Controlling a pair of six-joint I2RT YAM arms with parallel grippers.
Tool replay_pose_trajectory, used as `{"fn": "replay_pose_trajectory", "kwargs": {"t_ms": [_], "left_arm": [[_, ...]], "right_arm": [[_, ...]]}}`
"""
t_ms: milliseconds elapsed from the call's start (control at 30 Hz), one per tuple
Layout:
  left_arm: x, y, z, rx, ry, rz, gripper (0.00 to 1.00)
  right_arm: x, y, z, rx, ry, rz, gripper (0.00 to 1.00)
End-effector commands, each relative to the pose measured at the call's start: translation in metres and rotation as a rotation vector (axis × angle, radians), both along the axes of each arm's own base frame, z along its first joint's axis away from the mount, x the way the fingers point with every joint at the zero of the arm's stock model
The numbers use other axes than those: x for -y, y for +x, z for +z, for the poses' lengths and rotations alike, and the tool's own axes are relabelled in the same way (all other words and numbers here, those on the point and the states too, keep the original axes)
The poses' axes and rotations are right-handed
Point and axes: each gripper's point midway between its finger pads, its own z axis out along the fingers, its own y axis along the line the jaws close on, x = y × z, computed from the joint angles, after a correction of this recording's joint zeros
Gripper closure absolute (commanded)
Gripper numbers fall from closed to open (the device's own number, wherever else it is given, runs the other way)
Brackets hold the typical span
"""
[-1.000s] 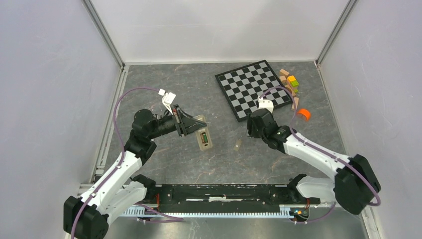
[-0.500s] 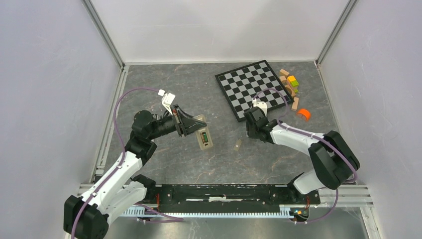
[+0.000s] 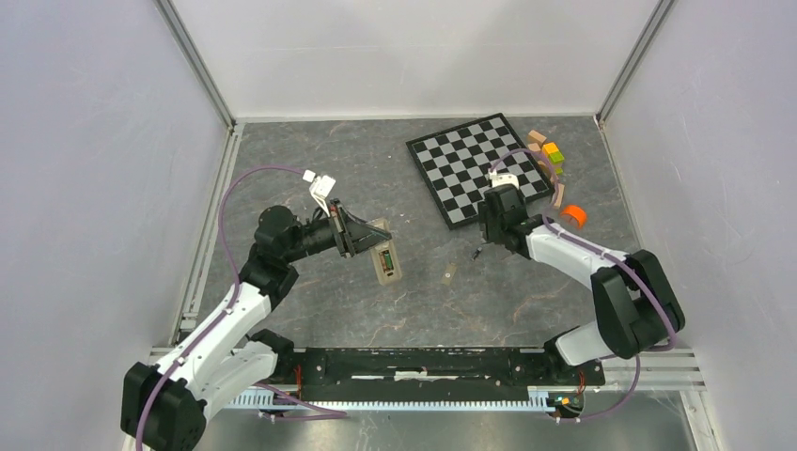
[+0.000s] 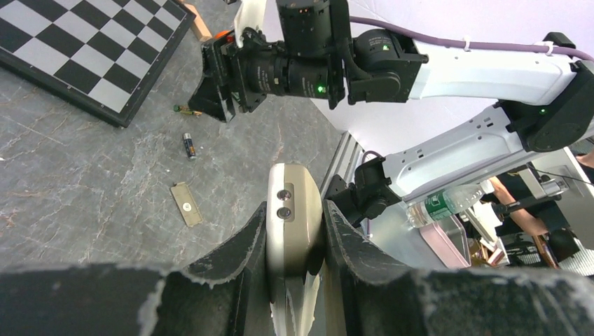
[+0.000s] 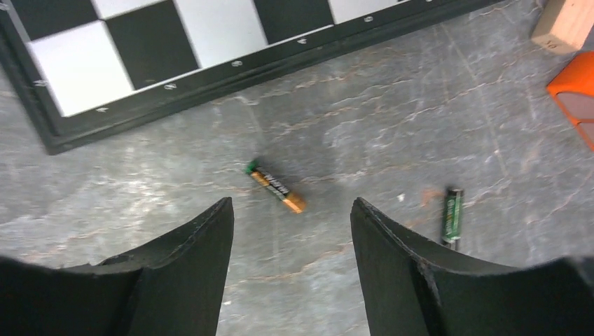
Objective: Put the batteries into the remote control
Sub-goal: Pick up the battery from the center of the board.
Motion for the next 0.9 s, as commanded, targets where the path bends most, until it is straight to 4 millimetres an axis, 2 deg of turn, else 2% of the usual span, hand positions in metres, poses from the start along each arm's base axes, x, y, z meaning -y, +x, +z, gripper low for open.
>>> {"fn": "replay_pose_trajectory", "kwargs": {"t_ms": [0,67,267,467,667,867], "left_arm": [[0.001,0.006,0.013,0.042,-0.007,0.011,0.98],[0.001,0.008,0.011,0.032,-0.004,0.017,0.98],[0.002,0.010,0.009,0.013,0.000,0.018,0.98],[0.002,0.009,0.009,0.014,0.004,0.019,0.98],[0.001,0.010,0.008,0.012,0.021,0.026,0.98],[-0.002,0.013,0.005,0.017,0.066,0.048,0.98]], "right_arm": [[0.006,0.013,0.000,-0.053,-0.070,0.197,0.33],[0.006,0.015,0.000,-0.080,-0.085,0.254,0.33],[-0.008,0.017,-0.003,-0.151,-0.075,0.422,0.37],[0.005,0.024,-0.011,-0.213,-0.084,0.424,0.51],[0.003,0.015,-0.017,-0.251,-0.071,0.479,0.55],[0.004,0.014,-0.020,-0.261,-0.069,0.475,0.54]]}}
